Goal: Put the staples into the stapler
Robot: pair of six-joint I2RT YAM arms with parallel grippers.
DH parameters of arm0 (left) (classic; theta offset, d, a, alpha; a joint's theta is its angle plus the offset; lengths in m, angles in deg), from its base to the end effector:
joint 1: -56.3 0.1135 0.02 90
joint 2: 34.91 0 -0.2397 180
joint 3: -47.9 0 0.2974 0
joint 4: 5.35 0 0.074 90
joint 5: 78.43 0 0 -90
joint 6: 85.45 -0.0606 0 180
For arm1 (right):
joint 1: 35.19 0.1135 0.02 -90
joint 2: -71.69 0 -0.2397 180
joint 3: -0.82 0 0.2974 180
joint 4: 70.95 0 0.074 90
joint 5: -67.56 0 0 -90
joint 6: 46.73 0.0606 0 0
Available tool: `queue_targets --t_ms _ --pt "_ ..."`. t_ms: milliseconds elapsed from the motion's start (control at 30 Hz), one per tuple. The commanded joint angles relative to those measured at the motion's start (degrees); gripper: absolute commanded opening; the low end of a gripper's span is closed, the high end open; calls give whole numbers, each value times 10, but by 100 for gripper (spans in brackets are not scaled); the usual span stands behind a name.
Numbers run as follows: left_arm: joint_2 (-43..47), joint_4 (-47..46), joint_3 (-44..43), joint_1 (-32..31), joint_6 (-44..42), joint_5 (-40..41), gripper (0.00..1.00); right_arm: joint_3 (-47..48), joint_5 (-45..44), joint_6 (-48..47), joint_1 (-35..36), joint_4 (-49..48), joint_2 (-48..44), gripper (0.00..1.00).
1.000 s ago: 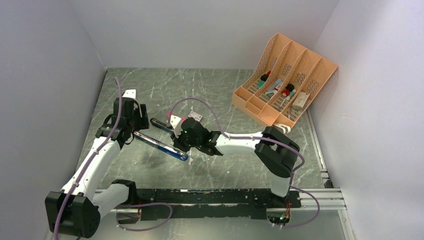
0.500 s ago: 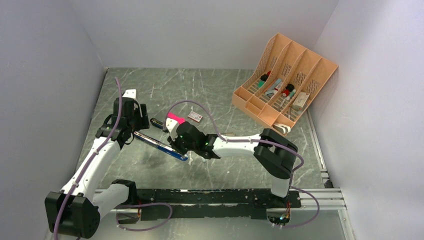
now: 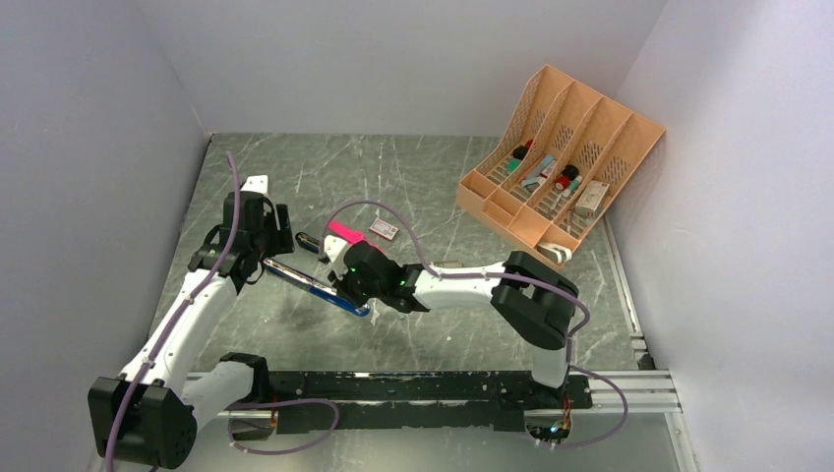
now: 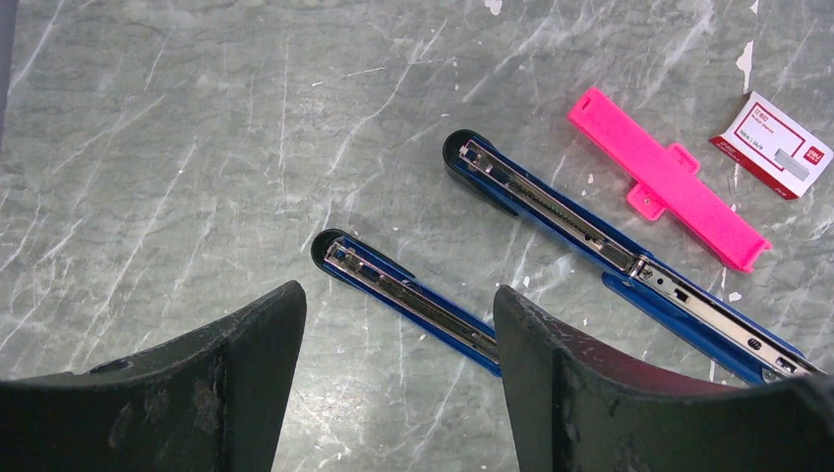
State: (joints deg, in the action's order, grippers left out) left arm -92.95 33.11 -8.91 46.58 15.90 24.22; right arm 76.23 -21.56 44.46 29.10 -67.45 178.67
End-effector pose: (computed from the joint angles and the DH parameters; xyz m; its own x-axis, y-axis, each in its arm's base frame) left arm 0.2909 -0.0364 0.2255 -0.6169 -0.0892 -0.7820 -0.1252 0.9920 -0.0143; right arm 0.1959 0.4090 0.1097 -0.2680 -0.5088 -0.8181 -0.9010 0.4331 0.0258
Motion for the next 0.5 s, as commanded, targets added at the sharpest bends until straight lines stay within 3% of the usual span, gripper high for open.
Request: queue_targets --t_ms 0,467 --pt "10 -15 -2 -4 -4 -9 74 19 10 5 3 9 9 0" --pt "10 -15 -2 -4 -5 -9 74 23 14 4 4 14 15 0"
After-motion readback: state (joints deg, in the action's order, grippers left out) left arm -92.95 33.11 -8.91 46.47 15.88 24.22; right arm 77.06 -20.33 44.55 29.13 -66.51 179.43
